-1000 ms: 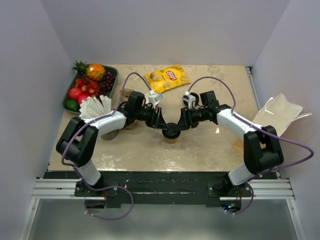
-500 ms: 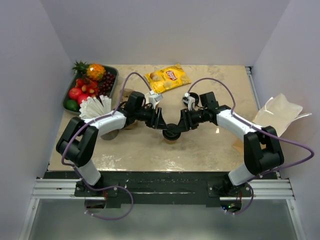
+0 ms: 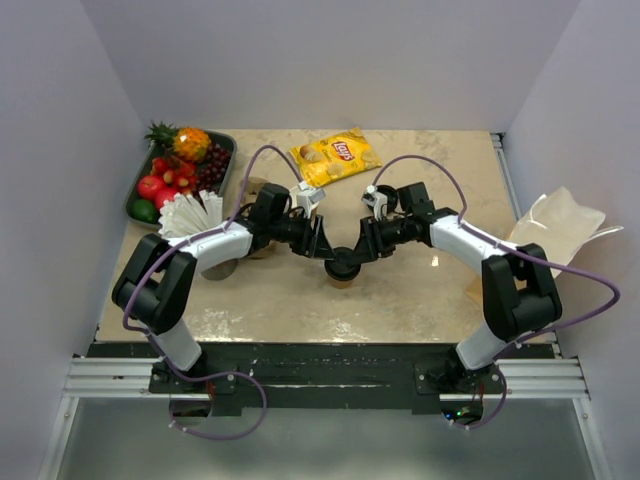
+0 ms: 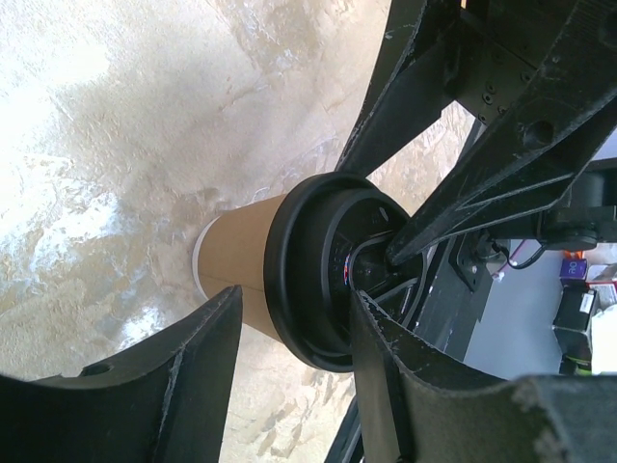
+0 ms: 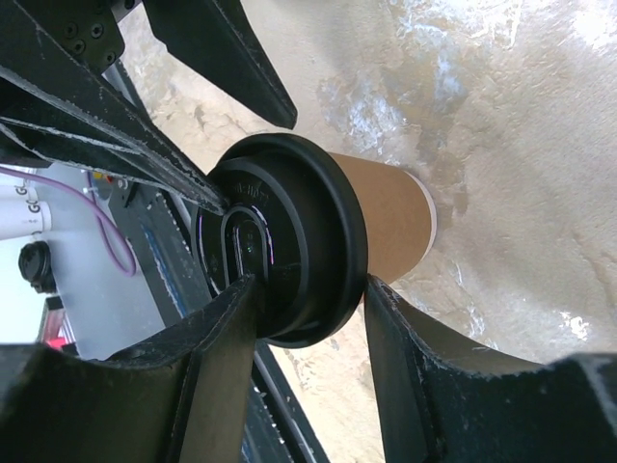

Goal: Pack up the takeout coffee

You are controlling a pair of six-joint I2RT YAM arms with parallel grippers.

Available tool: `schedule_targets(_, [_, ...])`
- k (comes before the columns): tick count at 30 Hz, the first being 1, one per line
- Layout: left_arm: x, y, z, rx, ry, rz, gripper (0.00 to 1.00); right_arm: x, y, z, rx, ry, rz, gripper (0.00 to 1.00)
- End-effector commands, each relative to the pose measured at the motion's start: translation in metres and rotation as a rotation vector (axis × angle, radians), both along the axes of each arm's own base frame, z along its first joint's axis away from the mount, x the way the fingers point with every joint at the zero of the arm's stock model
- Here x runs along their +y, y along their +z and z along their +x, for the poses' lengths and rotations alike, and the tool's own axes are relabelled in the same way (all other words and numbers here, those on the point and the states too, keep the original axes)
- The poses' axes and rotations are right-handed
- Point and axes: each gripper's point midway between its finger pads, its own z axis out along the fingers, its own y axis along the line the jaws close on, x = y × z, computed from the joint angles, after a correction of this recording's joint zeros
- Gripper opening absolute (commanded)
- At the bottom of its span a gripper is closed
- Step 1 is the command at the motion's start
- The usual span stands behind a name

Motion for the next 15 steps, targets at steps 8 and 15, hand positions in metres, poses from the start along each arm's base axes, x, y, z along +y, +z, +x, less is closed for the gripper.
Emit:
schedule_targets(8, [0.014,-0.033,0.009,-0.012,0.032,0.139,0.52,-0.017,-0.044,-0.002,0.001,0.017,-0.154,0.48])
schedule_targets(15, [0.004,-0.006,0.005,-0.053,-0.038,0.054,0.58,-0.02,-0.042,0.001,-0.016,0.02,-0.182,0.48])
